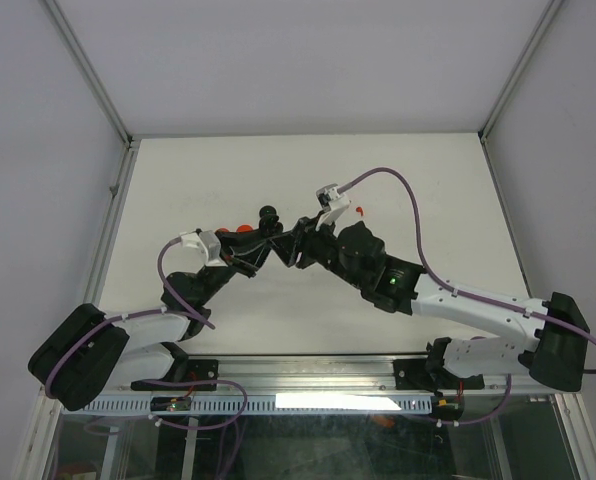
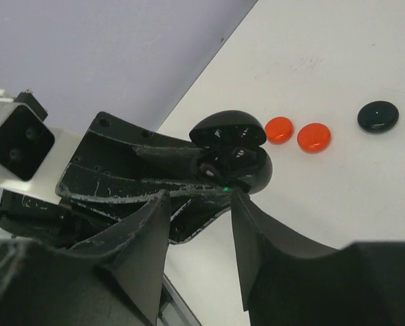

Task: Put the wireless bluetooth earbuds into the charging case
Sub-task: Place the earbud in the charging case.

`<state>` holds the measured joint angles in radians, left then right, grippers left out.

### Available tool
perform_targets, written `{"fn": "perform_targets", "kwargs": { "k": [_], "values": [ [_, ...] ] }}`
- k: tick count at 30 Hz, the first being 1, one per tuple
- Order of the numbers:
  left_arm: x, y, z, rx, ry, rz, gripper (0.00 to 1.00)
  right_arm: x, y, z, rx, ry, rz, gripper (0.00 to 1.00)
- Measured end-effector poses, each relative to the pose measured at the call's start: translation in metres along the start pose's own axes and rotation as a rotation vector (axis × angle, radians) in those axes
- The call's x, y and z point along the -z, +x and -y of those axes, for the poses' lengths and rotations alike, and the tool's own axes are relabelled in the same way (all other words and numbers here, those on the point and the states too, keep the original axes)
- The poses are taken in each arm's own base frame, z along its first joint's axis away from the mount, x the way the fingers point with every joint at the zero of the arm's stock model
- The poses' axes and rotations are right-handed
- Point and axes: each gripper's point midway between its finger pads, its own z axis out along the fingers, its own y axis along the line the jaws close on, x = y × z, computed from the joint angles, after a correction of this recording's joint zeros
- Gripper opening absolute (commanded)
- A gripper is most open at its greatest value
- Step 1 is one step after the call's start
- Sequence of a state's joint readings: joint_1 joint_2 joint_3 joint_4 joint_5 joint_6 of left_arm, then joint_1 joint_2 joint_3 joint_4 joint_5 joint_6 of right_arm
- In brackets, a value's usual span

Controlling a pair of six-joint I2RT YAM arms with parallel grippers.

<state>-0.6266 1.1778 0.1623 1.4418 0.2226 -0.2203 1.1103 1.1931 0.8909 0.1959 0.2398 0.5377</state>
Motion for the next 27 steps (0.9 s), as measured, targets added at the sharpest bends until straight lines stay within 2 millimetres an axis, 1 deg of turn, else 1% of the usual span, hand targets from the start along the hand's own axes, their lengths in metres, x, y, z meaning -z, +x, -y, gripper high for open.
{"fn": "perform_targets", "kwargs": {
  "k": [6,11,17,21,27],
  "values": [
    [0.000,-0.001,-0.001,0.000,-0.008,0.003,0.00,0.011,0.000,-0.004,0.076,-0.037,-0.029,0.47],
    [0.000,-0.001,0.001,0.000,0.005,0.002,0.00,0.019,-0.001,0.000,0.143,-0.034,-0.042,0.50],
    [0.001,-0.002,0.010,0.008,0.051,0.000,0.00,0.021,-0.001,-0.002,0.174,-0.039,-0.064,0.50],
    [0.002,0.000,0.018,0.022,0.094,-0.015,0.00,0.021,-0.001,-0.004,0.175,-0.047,-0.073,0.50],
    [0.003,0.001,0.023,0.031,0.119,-0.022,0.00,0.020,-0.002,-0.007,0.174,-0.058,-0.079,0.50]
  ]
}}
